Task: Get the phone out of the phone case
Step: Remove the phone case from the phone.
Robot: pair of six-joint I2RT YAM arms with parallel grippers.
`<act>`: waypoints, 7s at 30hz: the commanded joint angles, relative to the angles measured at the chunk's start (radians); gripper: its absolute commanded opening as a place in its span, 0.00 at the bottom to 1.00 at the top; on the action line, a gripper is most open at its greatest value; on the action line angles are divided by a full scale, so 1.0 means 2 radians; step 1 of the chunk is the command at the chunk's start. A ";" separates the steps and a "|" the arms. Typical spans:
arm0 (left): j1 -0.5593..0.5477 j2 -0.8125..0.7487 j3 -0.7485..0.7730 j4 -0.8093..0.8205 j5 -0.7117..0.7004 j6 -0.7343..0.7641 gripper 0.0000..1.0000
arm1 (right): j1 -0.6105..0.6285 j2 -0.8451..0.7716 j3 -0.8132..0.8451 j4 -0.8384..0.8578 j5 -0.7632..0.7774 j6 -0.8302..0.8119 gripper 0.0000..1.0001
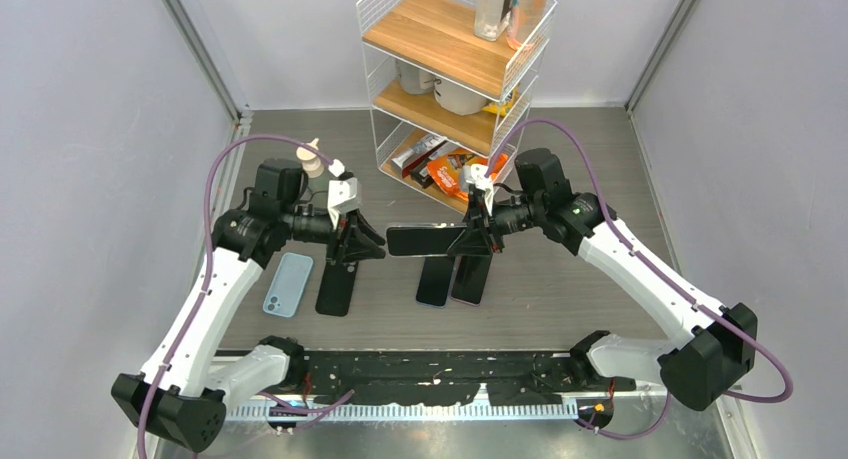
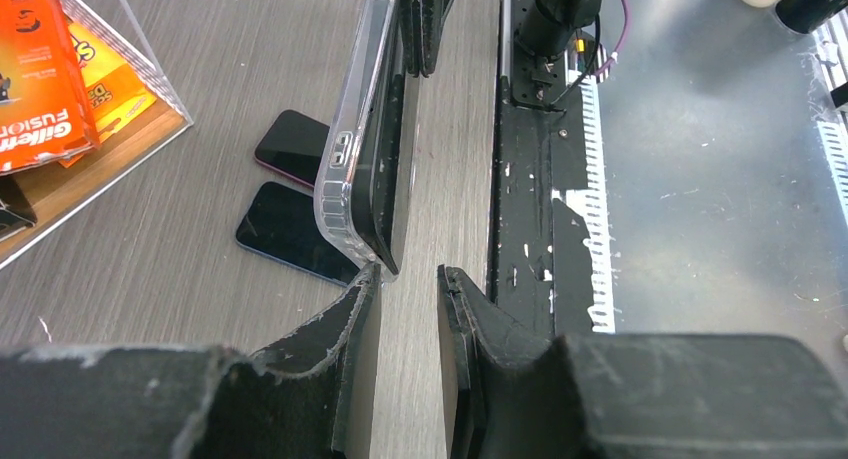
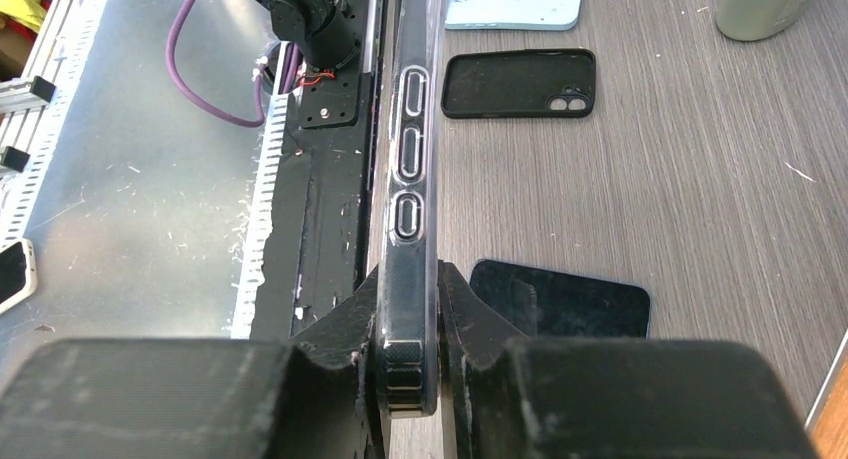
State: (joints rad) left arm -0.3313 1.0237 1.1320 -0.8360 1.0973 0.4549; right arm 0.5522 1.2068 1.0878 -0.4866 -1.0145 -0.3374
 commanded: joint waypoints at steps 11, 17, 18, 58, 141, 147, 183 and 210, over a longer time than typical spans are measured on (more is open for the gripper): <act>0.002 0.001 0.021 -0.017 0.029 0.018 0.30 | -0.001 -0.017 0.008 0.036 0.020 0.002 0.06; 0.002 0.006 0.023 -0.021 0.031 0.022 0.30 | -0.001 -0.018 0.008 0.034 0.022 0.000 0.06; 0.002 0.008 0.023 -0.017 0.031 0.018 0.31 | -0.001 -0.017 0.008 0.034 0.018 -0.001 0.06; 0.002 0.041 0.039 0.047 0.007 -0.021 0.33 | 0.009 -0.027 0.001 0.022 -0.019 -0.015 0.06; -0.115 0.166 -0.059 0.458 0.012 -0.362 0.31 | 0.057 -0.034 0.022 -0.014 -0.055 -0.079 0.06; -0.115 0.174 -0.060 0.476 0.011 -0.380 0.30 | 0.060 -0.034 0.025 -0.024 -0.051 -0.092 0.06; -0.145 0.155 -0.054 0.193 0.122 -0.116 0.05 | 0.045 -0.042 -0.022 0.107 0.091 -0.003 0.06; -0.166 0.051 -0.034 0.110 -0.246 0.022 0.00 | 0.030 0.024 0.035 0.126 0.118 0.098 0.62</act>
State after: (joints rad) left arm -0.6266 1.1709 1.0817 -0.6819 0.6769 0.4622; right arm 0.6140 1.2018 1.0836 -0.3004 -0.7528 -0.2192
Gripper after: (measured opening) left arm 0.146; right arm 0.616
